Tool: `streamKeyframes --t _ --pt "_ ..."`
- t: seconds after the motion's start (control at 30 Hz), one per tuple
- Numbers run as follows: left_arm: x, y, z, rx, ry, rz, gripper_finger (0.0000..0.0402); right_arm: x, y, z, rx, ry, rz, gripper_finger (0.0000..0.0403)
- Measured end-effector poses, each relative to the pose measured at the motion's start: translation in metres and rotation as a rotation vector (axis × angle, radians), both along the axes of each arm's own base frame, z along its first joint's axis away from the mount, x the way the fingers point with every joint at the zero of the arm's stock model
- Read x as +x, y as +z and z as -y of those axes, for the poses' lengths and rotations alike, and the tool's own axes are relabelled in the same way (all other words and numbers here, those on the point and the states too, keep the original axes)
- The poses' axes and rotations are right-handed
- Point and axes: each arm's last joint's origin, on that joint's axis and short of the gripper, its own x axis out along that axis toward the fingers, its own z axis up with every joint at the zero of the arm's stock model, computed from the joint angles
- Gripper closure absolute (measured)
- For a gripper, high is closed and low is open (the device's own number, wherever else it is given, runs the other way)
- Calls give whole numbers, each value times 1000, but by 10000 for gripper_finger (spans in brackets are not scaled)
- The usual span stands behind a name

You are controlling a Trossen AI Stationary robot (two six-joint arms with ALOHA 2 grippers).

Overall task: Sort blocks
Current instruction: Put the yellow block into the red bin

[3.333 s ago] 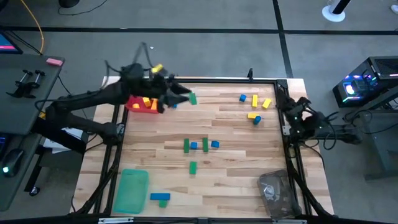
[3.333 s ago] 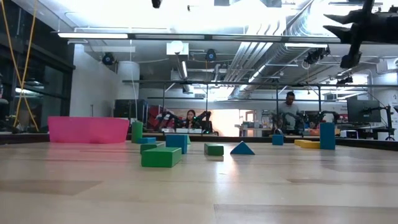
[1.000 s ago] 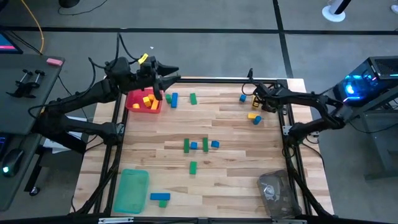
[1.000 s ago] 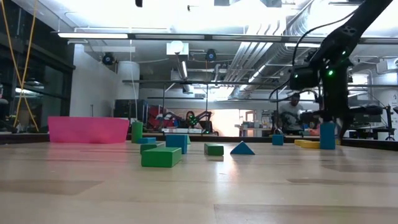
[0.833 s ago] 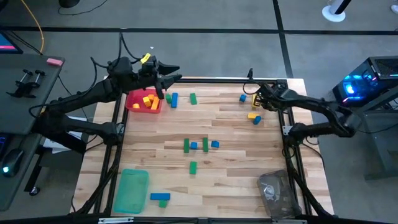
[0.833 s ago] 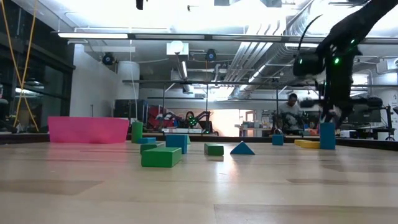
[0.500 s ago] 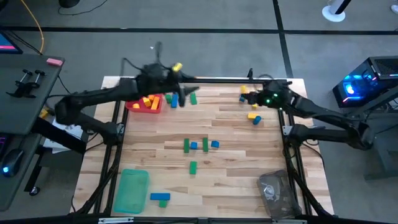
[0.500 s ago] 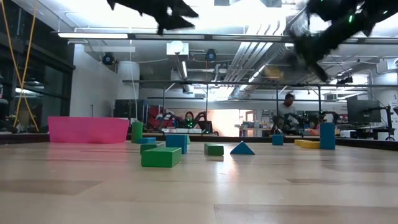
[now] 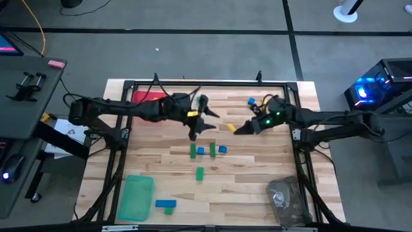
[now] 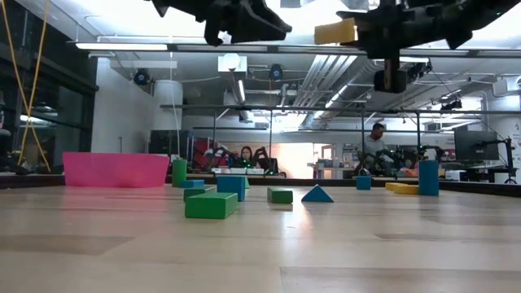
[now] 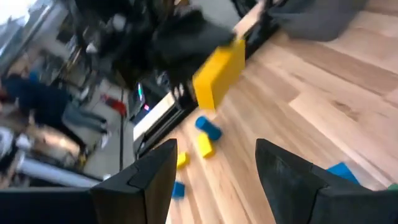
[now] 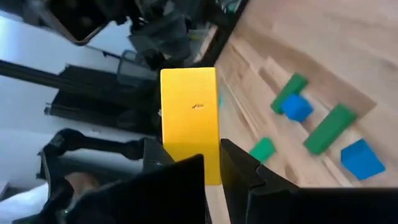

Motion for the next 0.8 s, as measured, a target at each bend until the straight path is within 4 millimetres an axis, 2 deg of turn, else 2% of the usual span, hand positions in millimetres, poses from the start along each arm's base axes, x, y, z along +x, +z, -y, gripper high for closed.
streamKeyframes --t 0.1,0.37,0.6,0.7,0.8 --pt "4 -4 9 18 -35 -7 197 14 -2 -3 -8 35 -23 403" --pt "11 -9 23 -68 -42 10 197 52 14 -1 -109 154 -44 403" --pt "11 -5 30 -105 -62 32 198 66 30 1 -156 213 -76 403" --pt "11 -5 33 -124 -74 28 215 70 41 0 -182 227 -67 403" --pt "11 -5 33 -133 -71 27 262 72 47 1 -199 240 -92 403"
